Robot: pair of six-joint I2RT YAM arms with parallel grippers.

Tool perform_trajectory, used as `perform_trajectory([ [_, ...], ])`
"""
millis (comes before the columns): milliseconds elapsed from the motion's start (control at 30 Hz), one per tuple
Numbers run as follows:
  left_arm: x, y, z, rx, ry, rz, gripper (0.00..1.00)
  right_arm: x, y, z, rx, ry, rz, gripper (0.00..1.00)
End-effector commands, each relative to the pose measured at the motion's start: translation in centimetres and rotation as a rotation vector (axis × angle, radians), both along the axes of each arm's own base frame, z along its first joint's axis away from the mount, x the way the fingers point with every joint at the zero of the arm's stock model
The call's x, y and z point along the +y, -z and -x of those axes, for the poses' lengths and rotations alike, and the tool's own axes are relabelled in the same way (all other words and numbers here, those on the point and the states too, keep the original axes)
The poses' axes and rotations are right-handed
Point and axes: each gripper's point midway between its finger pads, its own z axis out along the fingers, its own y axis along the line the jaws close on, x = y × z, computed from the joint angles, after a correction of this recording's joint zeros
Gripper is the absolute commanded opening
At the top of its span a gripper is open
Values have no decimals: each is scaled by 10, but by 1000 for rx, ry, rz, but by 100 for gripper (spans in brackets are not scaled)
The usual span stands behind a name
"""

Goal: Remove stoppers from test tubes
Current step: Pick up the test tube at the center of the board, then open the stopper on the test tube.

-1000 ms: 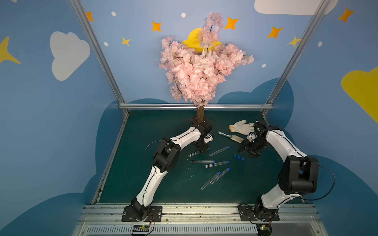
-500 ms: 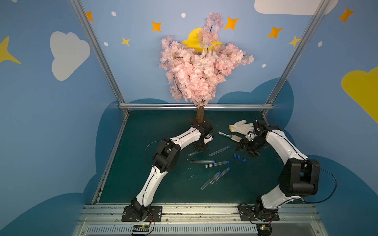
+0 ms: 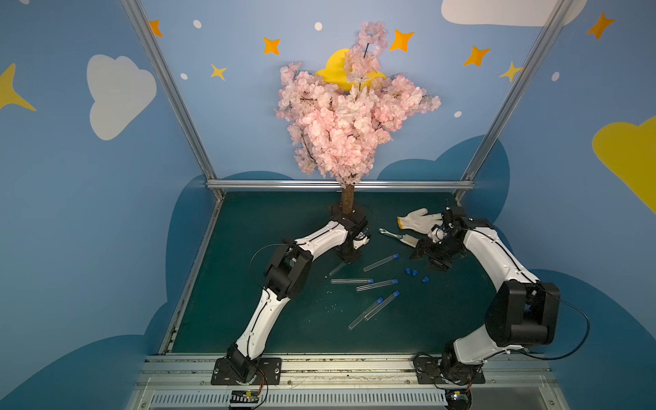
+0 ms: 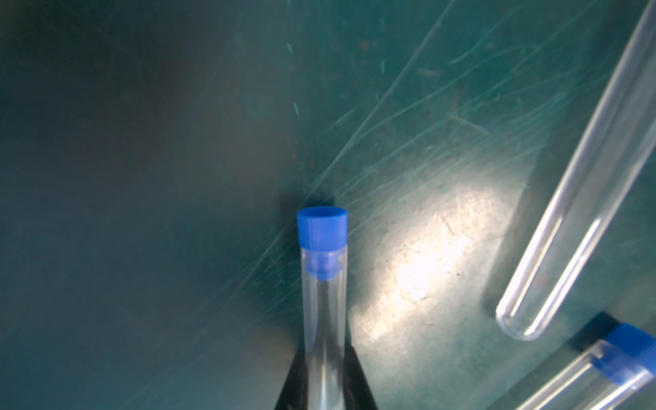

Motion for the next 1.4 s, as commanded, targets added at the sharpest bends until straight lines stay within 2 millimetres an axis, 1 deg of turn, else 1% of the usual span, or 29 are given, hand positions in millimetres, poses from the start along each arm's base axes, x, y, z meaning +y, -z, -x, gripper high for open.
perform_trajectory([
  [0,1,-3,20,94,-17,26,8,11,-17,-6,-81,-32,-58,70],
  [133,2,-33,14,62,-40,86,8,32,-24,-12,-140,-91,-155,70],
  [233,6,-53,15,39,-33,115,8,49,-28,-19,-175,-122,-224,71],
  [333,11,-74,22,24,-38,164,9,68,-31,-28,-219,-133,-316,71],
  [500,12,-100,50,50,-16,258,9,107,-38,-38,-260,-224,-439,69],
  [567,12,-108,63,74,-12,298,9,119,-42,-41,-273,-247,-498,68],
  [633,13,-115,71,84,-17,322,9,130,-44,-44,-286,-266,-539,67],
  [767,16,-125,86,92,-4,348,10,150,-45,-46,-287,-325,-600,65],
  [867,17,-131,91,91,-1,372,10,167,-44,-45,-255,-374,-647,63],
  [1000,18,-133,96,97,1,380,10,185,-35,-41,-194,-413,-686,59],
  [1167,17,-135,94,88,-3,392,10,200,-33,-33,-156,-453,-718,54],
  [1367,16,-134,93,83,-1,397,10,207,-30,-25,-115,-472,-750,49],
])
